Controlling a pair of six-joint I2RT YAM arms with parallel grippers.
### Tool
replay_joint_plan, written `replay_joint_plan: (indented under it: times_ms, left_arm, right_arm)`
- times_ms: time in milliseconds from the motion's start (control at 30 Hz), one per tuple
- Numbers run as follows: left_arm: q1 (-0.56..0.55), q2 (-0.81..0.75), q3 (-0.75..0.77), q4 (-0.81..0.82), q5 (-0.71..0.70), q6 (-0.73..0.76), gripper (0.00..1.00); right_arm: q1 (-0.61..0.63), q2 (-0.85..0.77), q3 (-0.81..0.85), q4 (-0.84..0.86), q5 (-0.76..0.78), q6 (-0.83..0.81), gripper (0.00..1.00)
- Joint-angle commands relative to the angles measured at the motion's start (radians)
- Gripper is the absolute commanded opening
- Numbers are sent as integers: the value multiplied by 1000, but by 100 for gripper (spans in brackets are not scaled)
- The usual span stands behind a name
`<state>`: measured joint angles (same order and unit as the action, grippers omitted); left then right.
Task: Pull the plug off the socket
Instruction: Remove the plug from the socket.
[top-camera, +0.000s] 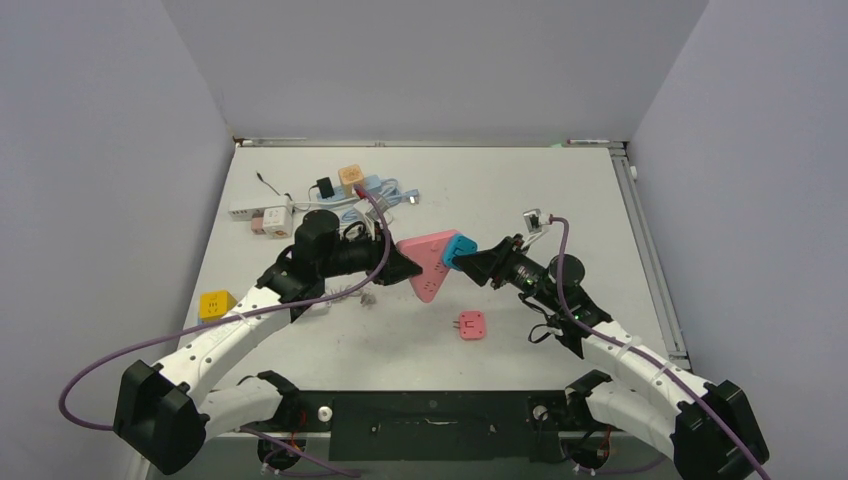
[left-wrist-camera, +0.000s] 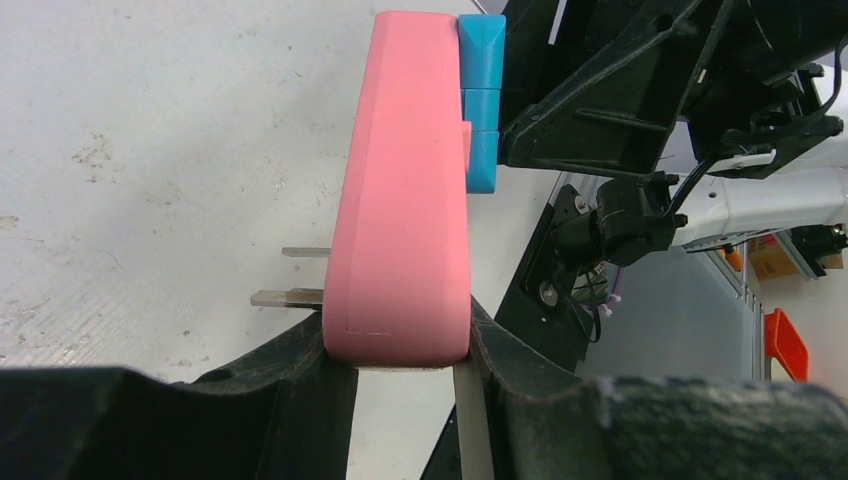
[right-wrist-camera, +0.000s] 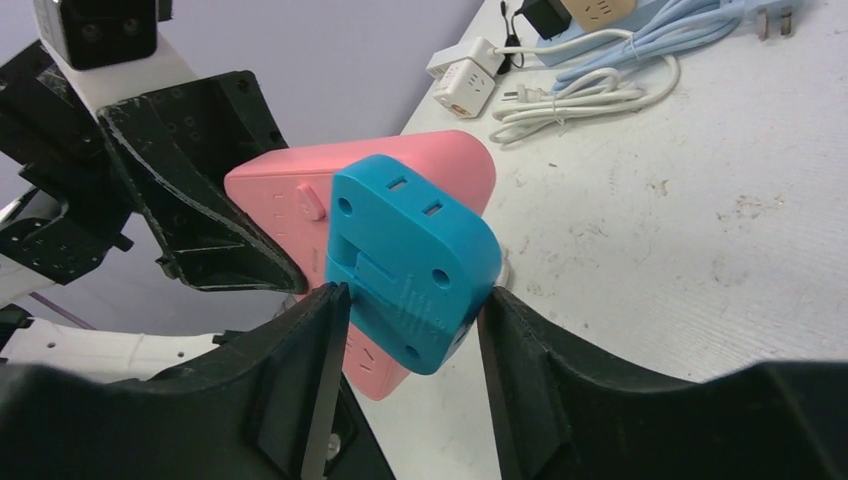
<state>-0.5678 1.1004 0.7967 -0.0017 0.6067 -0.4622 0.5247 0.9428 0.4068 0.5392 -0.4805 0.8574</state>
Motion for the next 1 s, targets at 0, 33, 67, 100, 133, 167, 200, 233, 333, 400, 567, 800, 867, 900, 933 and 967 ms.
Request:
replay_joint_plan:
  times_ms: [0,33,67,100,133,167,200,233,333,400,567,800,867,900,933,967]
  left_arm:
    - [-6,-3,41,36,-22,27,0]
    - [-9,-2,42,29,-32,32,0]
    - [-11,-2,45,18,-47,38,0]
    - [-15,-2,47,7,-65,46,0]
    - [-18,-3,48,4,-84,52,0]
    - [-22,-5,50,-24,-107,58,0]
    - [-25,-5,51,-40,-127,62,0]
    - [-28,-6,52,-51,-145,65,0]
    - [-40,-12,50,-70,-202,77,0]
    - [-51,-18,51,-88,-242,85,0]
    - [-63,-38,47,-95,-287,94,0]
    - [-64,-75,32,-72,-286,95,0]
    - [-64,-84,27,-63,-285,95,0]
    - [-64,-87,26,-60,-285,94,0]
    - [-64,-86,25,-60,-285,94,0]
    - [-63,-86,26,-60,-284,94,0]
  right_arm:
    - [10,-9,31,111,-19,1,47]
    - [11,-12,30,115,-20,2,44]
    - [13,-16,30,116,-18,2,42]
    - [14,-20,30,116,-19,3,40]
    - [15,-23,32,117,-20,4,38]
    - [15,-25,34,113,-19,6,38]
    - [16,-25,36,106,-19,6,37]
    - [17,-25,39,100,-18,6,36]
    - [26,-18,51,72,1,7,34]
    - [38,-9,61,57,13,5,33]
    - [81,45,91,21,54,-10,35]
    - [100,43,91,-83,214,9,62]
    - [100,27,70,-65,227,27,63]
    - [100,23,61,-44,227,37,63]
    - [101,21,56,-30,224,43,63]
    - [101,22,51,-20,220,47,63]
